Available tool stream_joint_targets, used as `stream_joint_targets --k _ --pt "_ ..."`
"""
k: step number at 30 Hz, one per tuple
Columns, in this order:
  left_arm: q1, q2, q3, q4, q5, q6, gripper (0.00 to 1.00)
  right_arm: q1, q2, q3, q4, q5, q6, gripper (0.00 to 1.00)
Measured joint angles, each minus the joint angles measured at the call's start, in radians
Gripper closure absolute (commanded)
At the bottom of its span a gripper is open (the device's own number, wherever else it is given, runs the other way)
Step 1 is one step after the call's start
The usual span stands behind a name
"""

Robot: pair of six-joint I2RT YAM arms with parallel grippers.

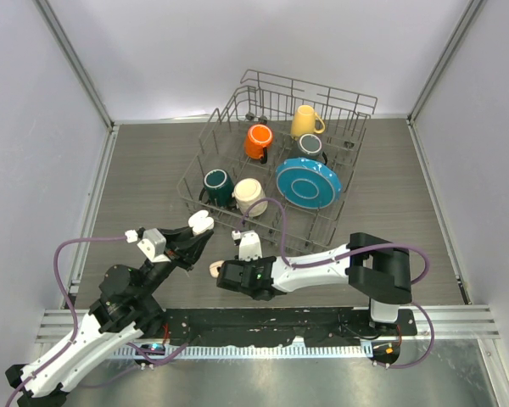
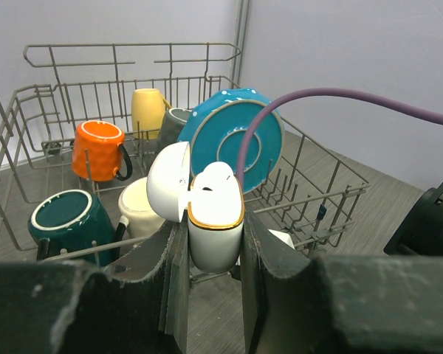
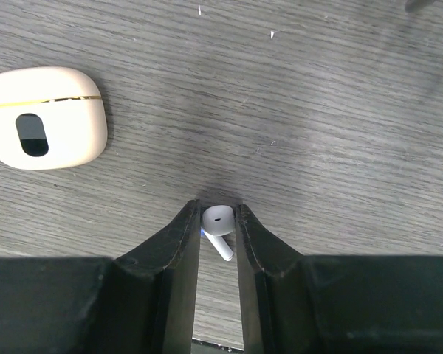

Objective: Insert the wireless bluetooth earbuds into the charging case
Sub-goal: Pick up the earbud from the center of the board.

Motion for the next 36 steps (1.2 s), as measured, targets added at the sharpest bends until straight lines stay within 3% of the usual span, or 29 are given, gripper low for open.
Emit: stream_joint_targets --k 12,21,26,30,36 --pt "0.000 0.000 0.000 -0.001 0.000 0.001 1.00 -0.002 -0.042 -0.022 -0.015 0.016 0.014 0.97" --pt "0.000 0.039 0.000 0.038 0.003 0.003 1.00 0.001 -0.420 -0.035 -0.001 0.166 0.024 0.99" --pt "0.000 0.100 0.000 0.107 0.020 0.004 1.00 0.006 -0.636 -0.076 0.111 0.251 0.003 0.99" --pt "0.000 0.158 -0.001 0.168 0.051 0.007 1.00 0.013 -0.782 -0.169 0.312 0.290 -0.064 0.99" --pt "0.000 0.241 -0.002 0.274 0.108 0.012 1.00 0.014 -0.807 -0.215 0.588 0.304 -0.174 0.99"
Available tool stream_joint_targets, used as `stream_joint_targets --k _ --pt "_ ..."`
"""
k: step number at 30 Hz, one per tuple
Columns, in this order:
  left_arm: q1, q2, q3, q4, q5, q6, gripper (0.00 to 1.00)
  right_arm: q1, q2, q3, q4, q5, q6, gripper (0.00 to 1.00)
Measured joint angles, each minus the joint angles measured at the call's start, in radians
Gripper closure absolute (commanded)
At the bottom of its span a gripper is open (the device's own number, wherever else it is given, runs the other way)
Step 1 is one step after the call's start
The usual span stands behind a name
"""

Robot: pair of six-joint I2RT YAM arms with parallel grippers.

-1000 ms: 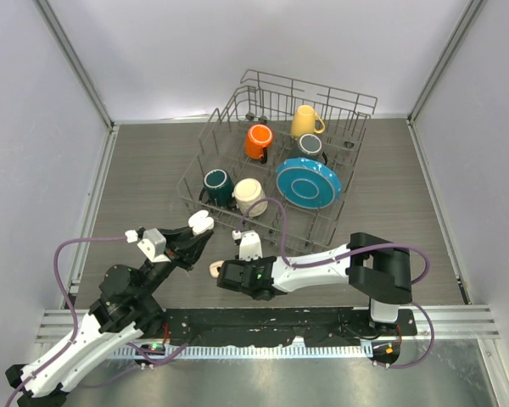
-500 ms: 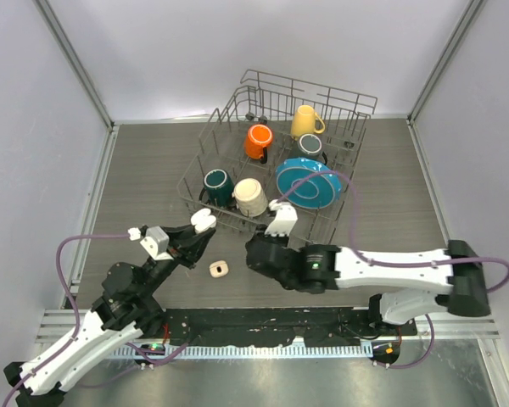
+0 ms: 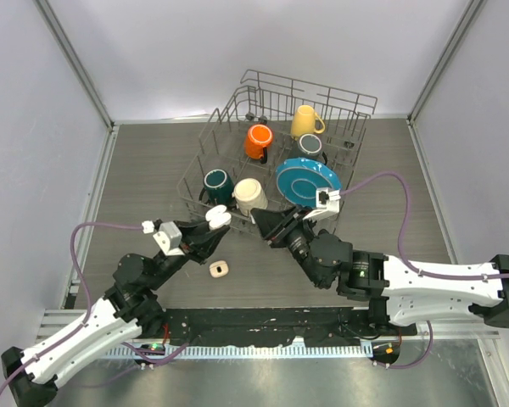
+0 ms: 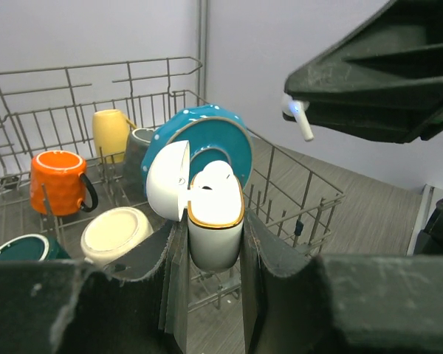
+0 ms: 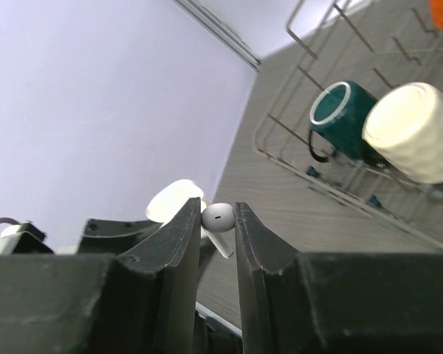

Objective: Insert the wireless bluetooth earbuds into the charging case
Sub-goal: Place the earbud in the charging case.

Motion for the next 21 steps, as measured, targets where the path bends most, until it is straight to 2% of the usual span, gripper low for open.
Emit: stream_joint_targets --k 5,11,21 --pt "0.000 0.073 0.000 0.072 0.035 0.000 1.00 0.000 0.057 0.000 0.188 -0.009 -0.058 0.99" --pt "0.000 0.135 0.000 0.122 0.063 0.000 1.00 0.000 0.127 0.000 0.323 -0.032 -0.116 0.99" --pt "0.000 0.147 0.000 0.156 0.078 -0.009 1.00 0.000 0.211 0.015 0.428 -0.079 -0.182 0.99"
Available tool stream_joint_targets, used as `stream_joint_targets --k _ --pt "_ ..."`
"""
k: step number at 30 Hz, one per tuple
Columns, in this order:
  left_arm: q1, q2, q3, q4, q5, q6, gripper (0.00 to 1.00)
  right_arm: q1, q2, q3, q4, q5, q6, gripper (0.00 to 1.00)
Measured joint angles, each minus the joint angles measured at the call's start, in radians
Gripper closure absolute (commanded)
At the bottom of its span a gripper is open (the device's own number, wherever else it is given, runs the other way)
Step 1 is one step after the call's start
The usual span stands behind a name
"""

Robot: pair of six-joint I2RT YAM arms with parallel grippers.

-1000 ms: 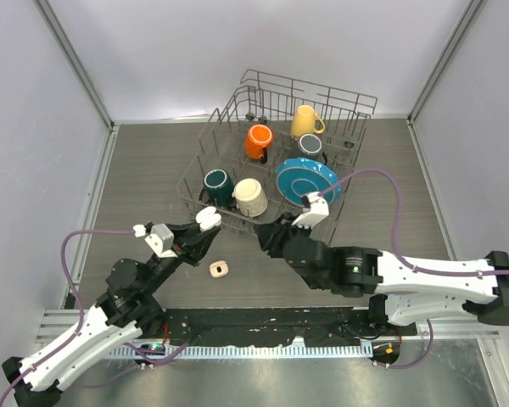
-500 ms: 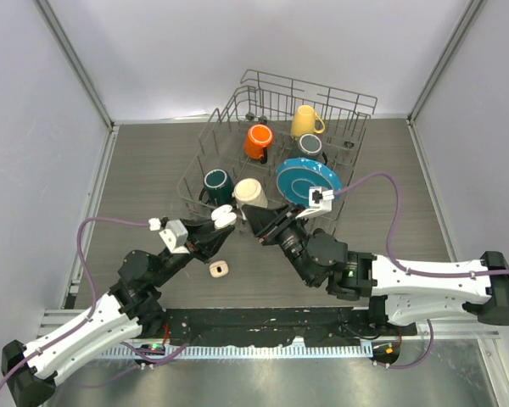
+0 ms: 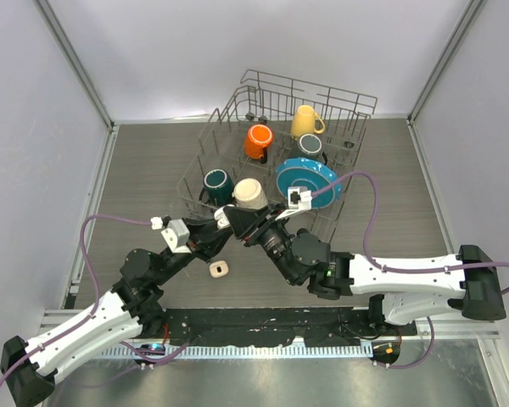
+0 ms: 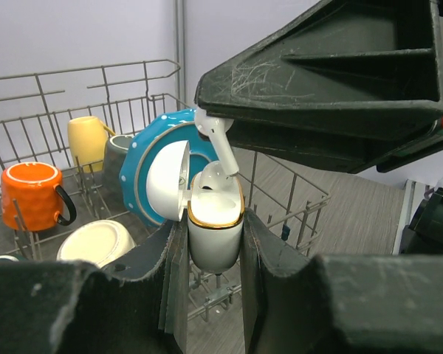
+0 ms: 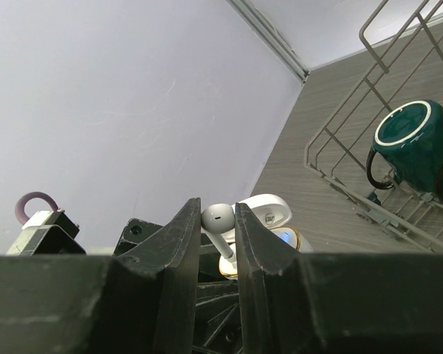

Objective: Insert the wireless bluetooth earbuds into the charging case
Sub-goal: Place the earbud in the charging case.

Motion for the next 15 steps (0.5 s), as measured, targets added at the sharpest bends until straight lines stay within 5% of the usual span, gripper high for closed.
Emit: stream_joint_targets --k 15 --pt "0.000 0.000 0.000 0.002 -0.003 -0.004 1.00 0.000 0.062 0.024 -0.003 -0.030 -0.022 0.99"
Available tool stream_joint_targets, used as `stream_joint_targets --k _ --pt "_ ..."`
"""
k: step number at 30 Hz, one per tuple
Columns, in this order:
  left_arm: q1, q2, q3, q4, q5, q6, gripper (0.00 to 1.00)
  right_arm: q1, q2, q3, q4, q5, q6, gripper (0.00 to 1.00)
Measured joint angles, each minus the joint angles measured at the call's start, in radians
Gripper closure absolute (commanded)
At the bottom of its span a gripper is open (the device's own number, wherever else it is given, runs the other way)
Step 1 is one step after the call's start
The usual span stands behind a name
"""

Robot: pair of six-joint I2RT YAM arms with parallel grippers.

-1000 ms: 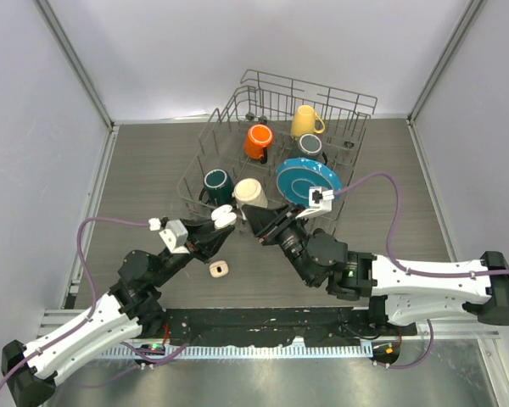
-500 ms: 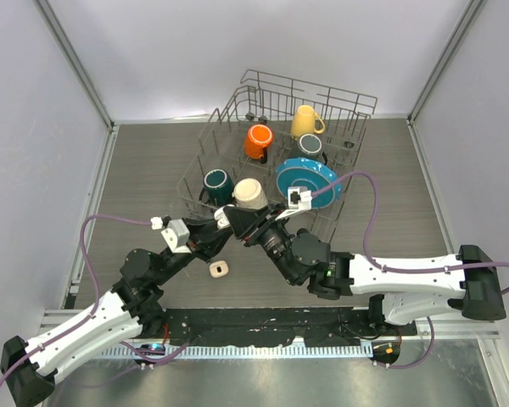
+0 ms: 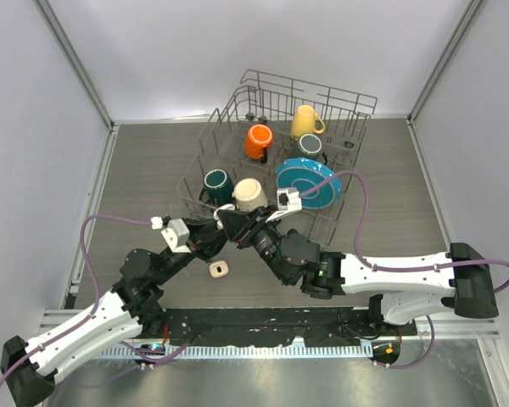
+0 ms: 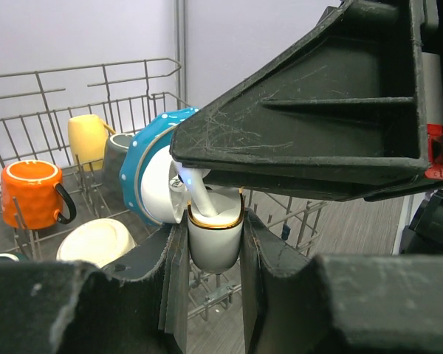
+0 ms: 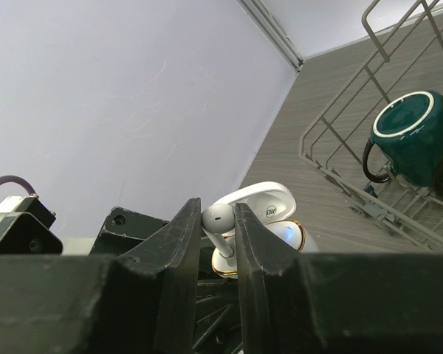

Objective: Insert the wireless bluetooth earbuds into the charging case
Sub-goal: Place the earbud in the charging case.

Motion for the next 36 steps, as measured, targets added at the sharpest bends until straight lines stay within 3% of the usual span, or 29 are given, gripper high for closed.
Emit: stream_joint_targets --k 28,31,36 --pt "-0.005 -0.007 0.000 -0.009 -0.045 -0.021 1.00 0.065 0.011 0.026 -0.042 0.085 -0.158 0.99" --pt "-0.005 -0.007 0.000 -0.009 -0.045 -0.022 1.00 0.066 0.011 0.032 -0.055 0.087 -0.164 0.78" --pt "-0.005 -0.007 0.000 -0.008 -0.044 -0.023 1.00 0.068 0.011 0.050 -0.088 0.086 -0.170 0.59"
